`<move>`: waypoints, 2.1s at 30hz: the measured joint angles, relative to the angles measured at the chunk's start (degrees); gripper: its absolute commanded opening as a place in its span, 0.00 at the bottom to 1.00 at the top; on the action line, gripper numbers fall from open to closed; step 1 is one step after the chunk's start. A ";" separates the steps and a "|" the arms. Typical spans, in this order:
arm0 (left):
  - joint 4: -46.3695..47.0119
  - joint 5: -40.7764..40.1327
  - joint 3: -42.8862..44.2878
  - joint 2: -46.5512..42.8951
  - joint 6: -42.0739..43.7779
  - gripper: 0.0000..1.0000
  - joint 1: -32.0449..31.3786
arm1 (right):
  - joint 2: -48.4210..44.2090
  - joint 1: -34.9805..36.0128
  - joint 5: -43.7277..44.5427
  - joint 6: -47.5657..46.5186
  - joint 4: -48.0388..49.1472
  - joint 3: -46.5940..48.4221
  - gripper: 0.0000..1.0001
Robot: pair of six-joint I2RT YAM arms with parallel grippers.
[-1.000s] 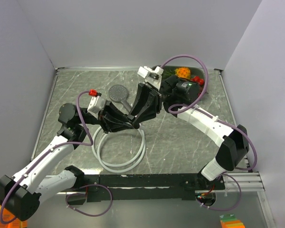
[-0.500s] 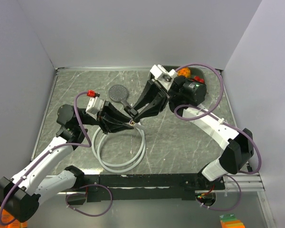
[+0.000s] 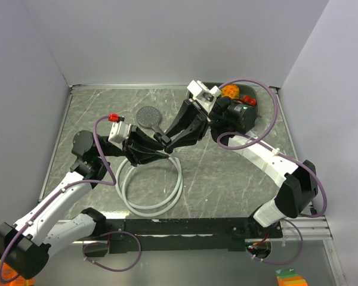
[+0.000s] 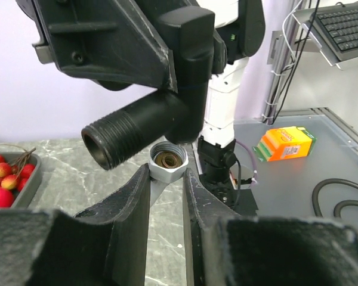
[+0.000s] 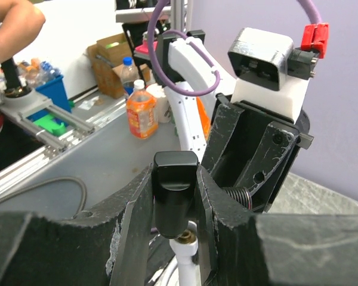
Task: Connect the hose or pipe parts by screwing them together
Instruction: Install the adaptor on the pipeline.
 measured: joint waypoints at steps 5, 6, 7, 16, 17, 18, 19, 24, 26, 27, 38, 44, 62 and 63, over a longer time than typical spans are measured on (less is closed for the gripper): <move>-0.76 -0.70 0.00 0.00 0.72 0.01 -0.02 | -0.11 0.00 1.27 -4.20 -0.04 -2.54 0.00; -1.11 -0.74 0.00 0.00 0.81 0.01 -0.02 | -0.11 0.00 1.38 -5.11 -0.04 -2.80 0.00; -1.29 -0.79 0.00 0.00 0.83 0.01 -0.02 | -0.11 0.00 1.42 -5.75 -0.11 -2.84 0.00; -1.84 -0.96 0.00 -0.46 1.09 0.01 -0.04 | -0.17 -0.02 1.36 -8.22 -0.37 -2.84 0.00; -2.01 -1.05 0.00 -0.48 1.20 0.01 -0.04 | -0.17 -0.02 1.31 -8.55 -0.72 -2.84 0.00; -2.19 -1.14 0.00 -0.48 1.27 0.01 -0.02 | -0.17 -0.02 1.31 -8.92 -1.16 -2.84 0.00; -2.32 -1.18 0.00 -0.48 1.40 0.01 -0.02 | -0.20 -0.02 1.31 -9.27 -1.70 -2.84 0.00; -3.26 -1.57 0.00 -0.50 2.19 0.01 -0.02 | -0.31 -0.02 1.36 -10.56 -4.11 -2.84 0.00; -3.69 -1.75 0.00 -0.52 2.47 0.01 -0.02 | -0.42 -0.04 1.40 -11.04 -5.42 -2.86 0.00; -3.89 -1.90 0.00 -0.55 2.71 0.01 -0.02 | -0.48 -0.04 1.42 -11.28 -5.86 -2.86 0.00; -5.38 -3.04 -0.13 -0.76 3.50 0.01 -0.07 | -3.21 -1.40 3.19 -13.64 -7.50 -6.78 0.00; -5.09 -3.08 -0.13 -0.81 2.97 0.01 -0.07 | -3.61 -1.64 3.87 -13.92 -7.26 -7.37 0.00; -10.12 -6.08 -0.13 -1.03 6.51 0.01 0.11 | -7.87 -2.16 6.40 -31.63 -31.78 -7.54 0.00; -10.49 -6.25 -0.13 -1.03 6.60 0.01 0.11 | -8.85 -2.16 7.06 -35.12 -36.50 -7.32 0.00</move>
